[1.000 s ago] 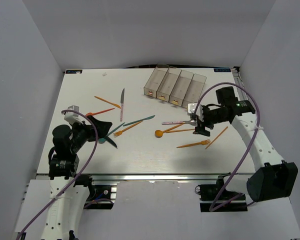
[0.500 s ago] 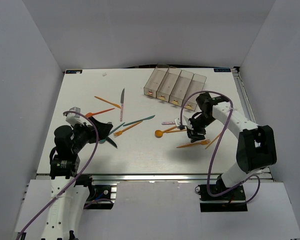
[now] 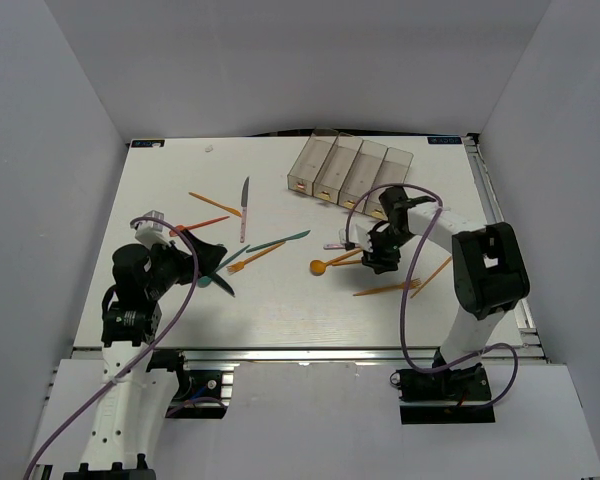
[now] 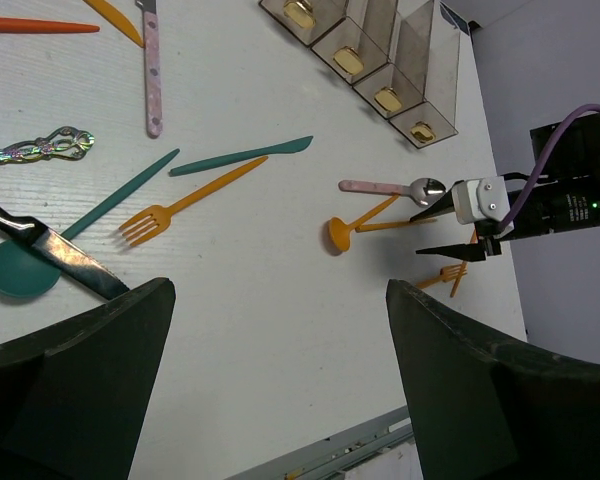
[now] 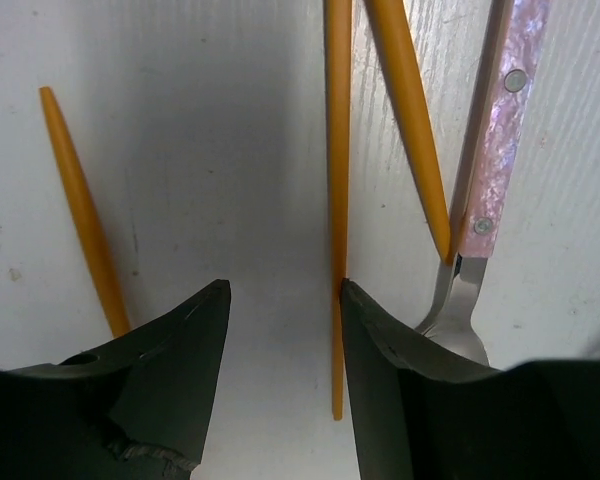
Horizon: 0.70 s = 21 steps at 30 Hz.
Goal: Sort the eating utensils into containers
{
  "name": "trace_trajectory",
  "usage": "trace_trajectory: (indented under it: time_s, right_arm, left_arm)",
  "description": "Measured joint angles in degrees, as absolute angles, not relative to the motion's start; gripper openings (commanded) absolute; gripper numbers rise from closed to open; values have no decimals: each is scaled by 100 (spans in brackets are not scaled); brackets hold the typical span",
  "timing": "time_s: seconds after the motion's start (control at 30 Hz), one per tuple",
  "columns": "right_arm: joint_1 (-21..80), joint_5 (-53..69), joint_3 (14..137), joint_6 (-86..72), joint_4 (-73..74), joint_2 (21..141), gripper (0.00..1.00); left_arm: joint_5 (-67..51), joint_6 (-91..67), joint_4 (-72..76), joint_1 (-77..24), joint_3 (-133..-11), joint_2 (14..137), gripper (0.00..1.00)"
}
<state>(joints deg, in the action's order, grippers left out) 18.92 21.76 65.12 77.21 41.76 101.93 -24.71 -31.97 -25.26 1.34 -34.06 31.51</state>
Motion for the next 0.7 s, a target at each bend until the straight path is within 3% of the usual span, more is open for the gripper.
trace_trajectory:
  time_s: [0.4, 0.53, 0.7]
  right_arm:
    - [2067, 2032, 6823, 7494, 3946, 10586, 46]
    - [2119, 2003, 6820, 7537, 3935, 10591, 24]
    - [2231, 1909, 6578, 7605, 3682, 10425, 8]
  left_arm:
    - [-2458, -3201, -2526, 134, -3406, 3168, 98]
    - [-2456, -3205, -2526, 134, -3406, 3168, 98]
    - [-2447, -3227, -2523, 134, -3406, 3181, 98]
